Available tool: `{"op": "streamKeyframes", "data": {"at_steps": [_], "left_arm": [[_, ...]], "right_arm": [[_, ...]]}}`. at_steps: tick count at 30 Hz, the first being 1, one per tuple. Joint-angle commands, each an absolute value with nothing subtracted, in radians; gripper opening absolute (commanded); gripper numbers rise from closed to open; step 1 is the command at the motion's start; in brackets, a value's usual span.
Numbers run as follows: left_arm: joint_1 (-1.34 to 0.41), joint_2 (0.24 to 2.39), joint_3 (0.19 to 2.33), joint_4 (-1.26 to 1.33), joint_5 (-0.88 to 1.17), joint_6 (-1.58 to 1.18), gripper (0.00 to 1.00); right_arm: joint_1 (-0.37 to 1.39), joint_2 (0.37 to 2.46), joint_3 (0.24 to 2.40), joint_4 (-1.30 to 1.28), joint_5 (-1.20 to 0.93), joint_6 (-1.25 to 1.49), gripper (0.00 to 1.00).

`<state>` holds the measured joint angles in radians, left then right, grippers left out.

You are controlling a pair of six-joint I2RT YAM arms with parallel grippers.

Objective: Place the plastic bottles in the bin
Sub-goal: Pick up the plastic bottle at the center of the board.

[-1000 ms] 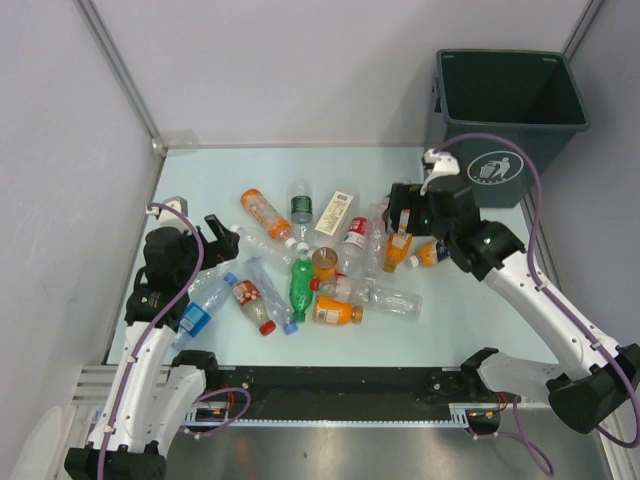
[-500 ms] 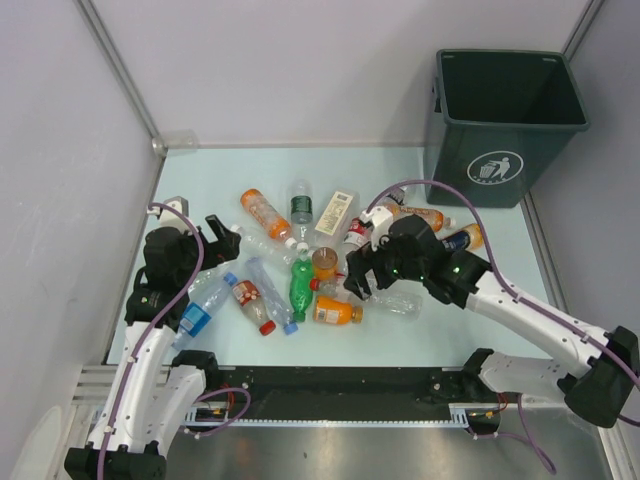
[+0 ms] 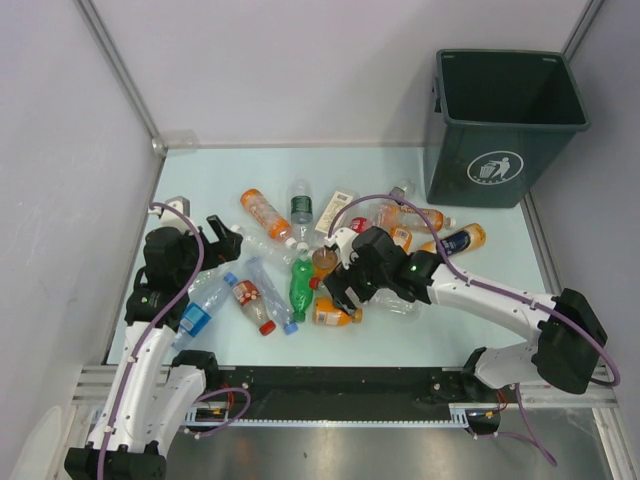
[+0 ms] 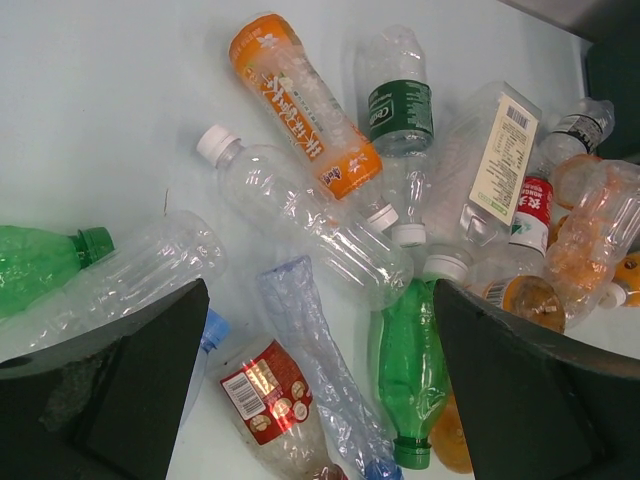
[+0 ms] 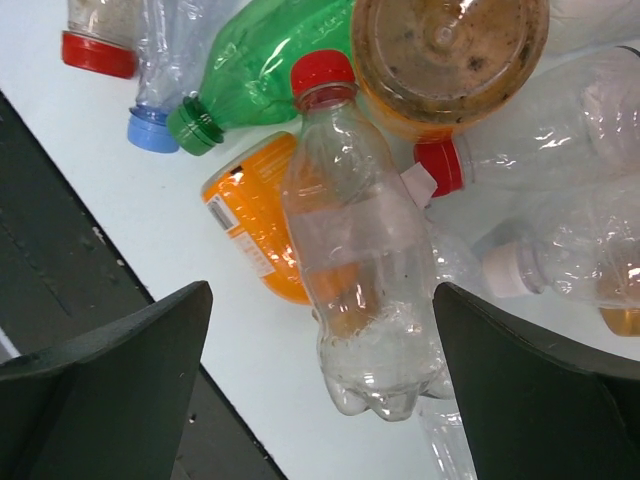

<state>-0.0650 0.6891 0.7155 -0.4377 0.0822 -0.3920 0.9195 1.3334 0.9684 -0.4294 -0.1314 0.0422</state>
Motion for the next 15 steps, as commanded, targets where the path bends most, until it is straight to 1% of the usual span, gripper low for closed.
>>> {"op": "streamKeyframes", "data": {"at_steps": [1, 10, 15], "left_arm": [[-0.057, 0.69, 0.723, -0.416, 0.118, -0.397, 1.0], [-0.058, 0.693, 0.724, -0.416, 0.123, -0.396, 1.0], [-0.058, 0.695, 0.724, -0.417, 0.118, -0.396, 1.0]], "right_arm": [[0.928, 1.348, 0.971, -0.393, -0.081, -0.024, 0.98], [0.928, 1.405, 0.973, -0.37, -0.038, -0.066, 0.99], [0.928, 1.465, 0.973, -0.371, -0.012, -0.072, 0.96]]}}
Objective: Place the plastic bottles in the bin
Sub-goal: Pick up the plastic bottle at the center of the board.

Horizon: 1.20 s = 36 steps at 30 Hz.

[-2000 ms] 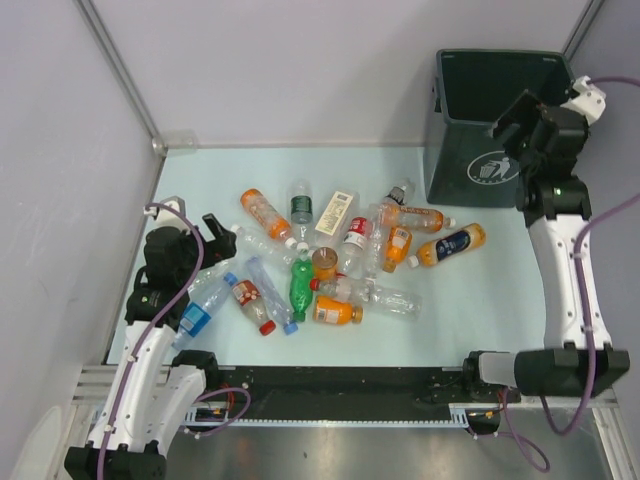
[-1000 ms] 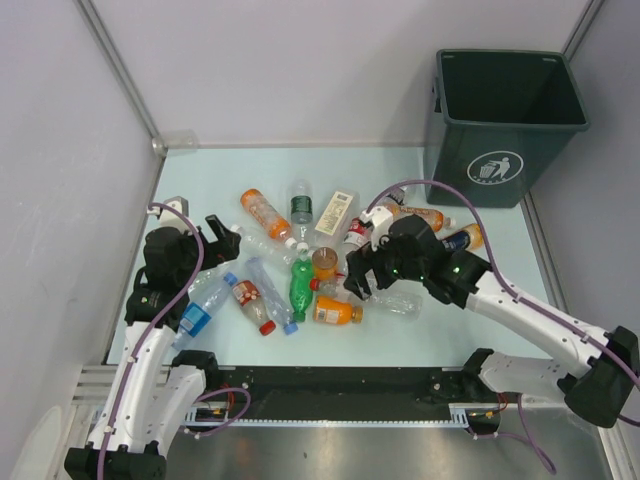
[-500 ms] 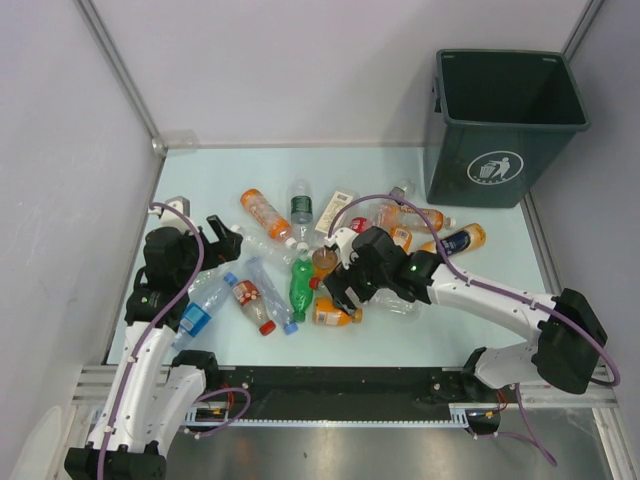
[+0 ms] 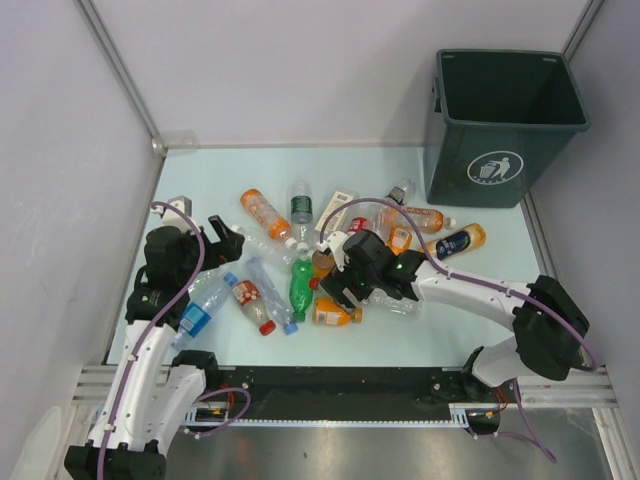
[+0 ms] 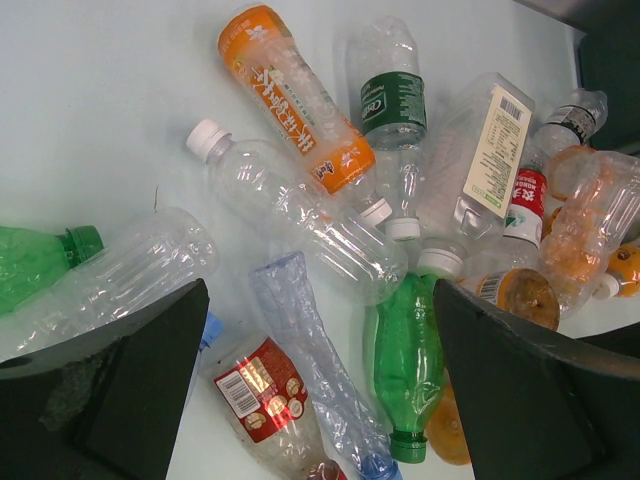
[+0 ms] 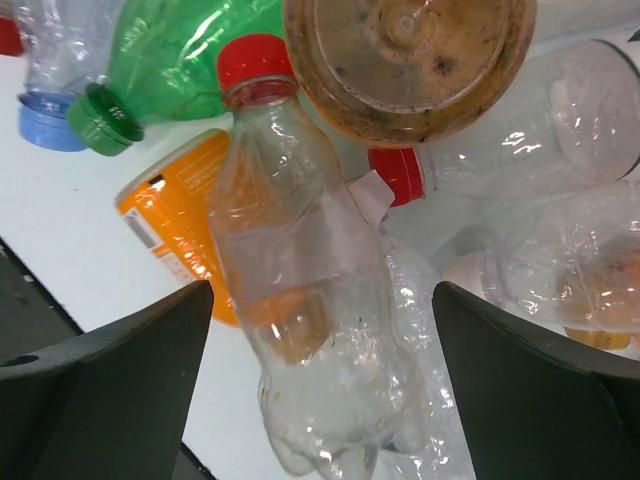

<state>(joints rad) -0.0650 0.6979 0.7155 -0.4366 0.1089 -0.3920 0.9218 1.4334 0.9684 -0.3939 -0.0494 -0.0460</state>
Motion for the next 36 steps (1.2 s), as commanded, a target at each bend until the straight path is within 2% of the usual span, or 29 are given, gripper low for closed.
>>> {"op": "streamKeyframes", "data": {"at_steps": [1, 8, 11, 12, 15, 17, 25, 29, 36], "left_arm": [[-0.058, 0.693, 0.724, -0.417, 0.117, -0.394, 1.0], [-0.058, 0.696, 0.724, -0.42, 0.114, -0.394, 1.0], [-0.057, 0.696, 0.726, -0.419, 0.112, -0.394, 1.0], [-0.058, 0.698, 0.726, -0.419, 0.113, -0.394, 1.0], [-0.057, 0.696, 0.726, -0.422, 0.11, -0.394, 1.0], [-0.057, 0.696, 0.726, -0.42, 0.11, -0.394, 1.0], [-0.057, 0.695, 0.726, -0.422, 0.112, -0.394, 1.0], [-0.057, 0.692, 0.726, -0.422, 0.109, -0.394, 1.0], [-0.058, 0.69, 0.726, -0.423, 0.107, -0.394, 1.0]], "right_arm": [[0.928, 1.47, 0.973, -0.368, -0.011, -0.072, 0.95], [0.928, 1.463, 0.973, -0.351, 0.032, -0.049, 0.87], [0.928, 1.456, 0.973, -0.351, 0.054, -0.043, 0.71], [0.93, 1.454, 0.973, -0.351, 0.055, -0.041, 0.57], [0.93, 1.431, 0.971, -0.354, 0.058, -0.04, 0.4], [0.933, 1.407, 0.973, -0.357, 0.055, -0.041, 0.39], [0.953, 1.307, 0.973, -0.362, 0.009, -0.044, 0.25], [0.956, 1.246, 0.973, -0.35, 0.011, -0.032, 0.25], [0.947, 1.074, 0.985, -0.281, 0.21, -0.006, 0.28]]}}
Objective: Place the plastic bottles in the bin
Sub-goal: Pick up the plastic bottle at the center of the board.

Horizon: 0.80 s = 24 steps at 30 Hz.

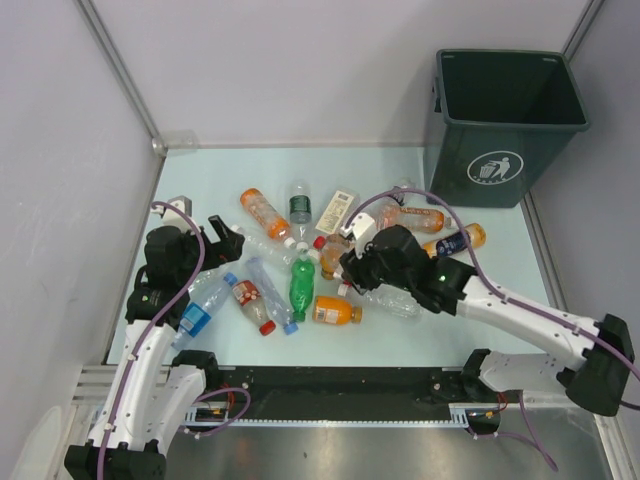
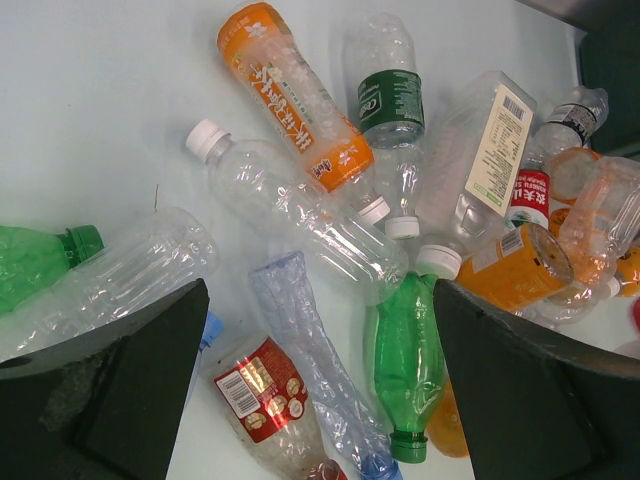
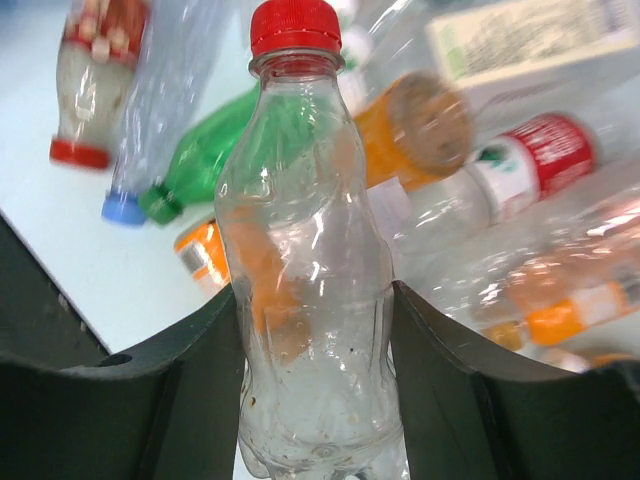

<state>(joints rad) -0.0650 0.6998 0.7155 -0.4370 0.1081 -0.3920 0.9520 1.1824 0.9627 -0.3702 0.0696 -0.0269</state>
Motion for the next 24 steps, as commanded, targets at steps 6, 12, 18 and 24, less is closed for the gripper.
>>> {"op": "streamKeyframes", "data": {"at_steps": [6, 12, 18, 24], "left_arm": [[-0.057, 0.689, 0.726, -0.422, 0.107, -0.394, 1.0], [-0.057, 0.684, 0.726, -0.425, 0.098, -0.393, 1.0], [-0.057, 0.69, 0.727, -0.425, 0.092, -0.391, 1.0], [-0.057, 0.701, 0.73, -0.428, 0.087, -0.391, 1.0]], "right_arm": [[0.894, 0.991, 1.067, -0.203, 0.435, -0.02, 0.3], [0.724, 1.0, 1.251, -0.149, 0.569, -0.031, 0.33], [0.392, 1.049, 1.374, -0.133, 0.497, 0.11, 0.32], [0.154, 1.141, 1.416, -0.045, 0.295, 0.156, 0.38]]}}
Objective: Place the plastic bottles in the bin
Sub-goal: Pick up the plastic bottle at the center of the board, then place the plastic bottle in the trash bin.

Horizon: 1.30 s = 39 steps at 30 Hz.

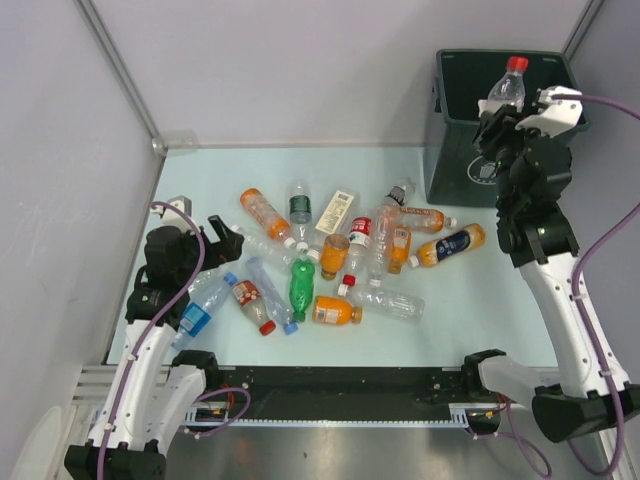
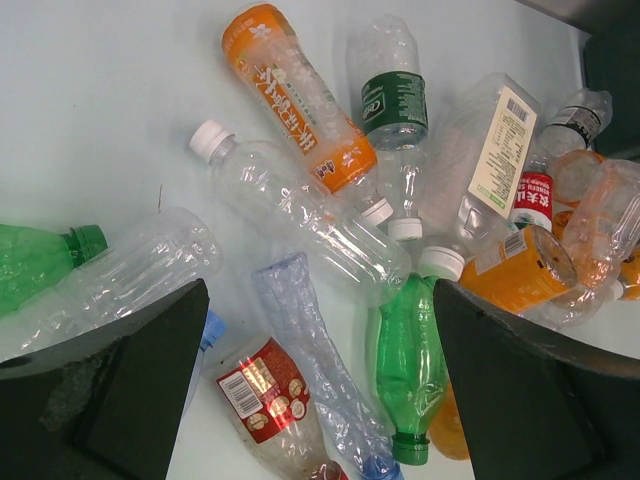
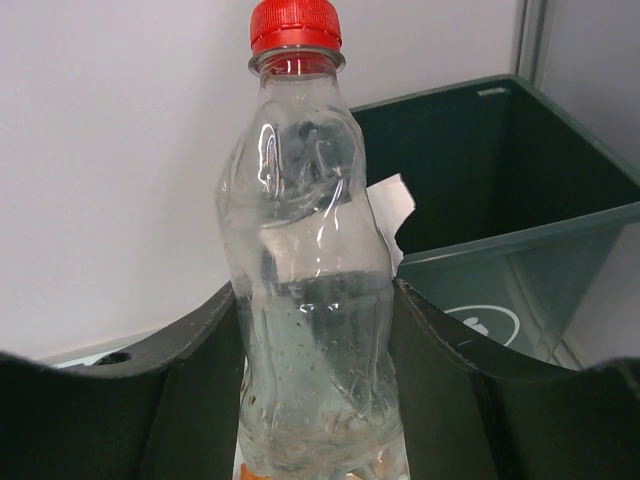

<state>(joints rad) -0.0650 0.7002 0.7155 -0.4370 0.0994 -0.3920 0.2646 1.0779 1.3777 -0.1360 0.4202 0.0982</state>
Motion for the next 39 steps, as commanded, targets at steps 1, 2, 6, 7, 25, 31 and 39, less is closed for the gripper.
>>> {"op": "streamKeyframes", "data": {"at_steps": [1, 2, 6, 7, 25, 31, 39], "left_arm": [[-0.057, 0.7, 0.73, -0.426, 0.086, -0.391, 1.0], [-0.054, 0.701, 0.73, -0.423, 0.084, -0.391, 1.0], [-0.051, 0.712, 0.732, -0.425, 0.081, -0.391, 1.0], [-0.049, 0.715, 0.732, -0.425, 0.08, -0.39, 1.0], [-0.045, 0.721, 0.732, -0.428, 0.066, -0.387, 1.0], [-0.046, 0.71, 0.732, -0.429, 0.064, -0.388, 1.0], [-0.044, 0.657, 0.726, -0.425, 0.037, -0.397, 1.0]], "right_arm": [[0.125, 1.158, 1.42, -0.037, 0.25, 0.167, 0.38], [0.1, 1.17, 1.427, -0.028, 0.235, 0.185, 0.38], [0.008, 1.279, 1.463, 0.069, 0.164, 0.245, 0.38], [-0.023, 1.331, 1.494, 0.08, 0.152, 0.25, 0.37], [-0.084, 1.661, 1.83, 0.005, 0.152, 0.258, 1.0], [-0.086, 1.562, 1.775, -0.073, 0.146, 0.262, 1.0], [-0.08, 1.35, 1.605, -0.319, 0.054, 0.333, 1.0]]}}
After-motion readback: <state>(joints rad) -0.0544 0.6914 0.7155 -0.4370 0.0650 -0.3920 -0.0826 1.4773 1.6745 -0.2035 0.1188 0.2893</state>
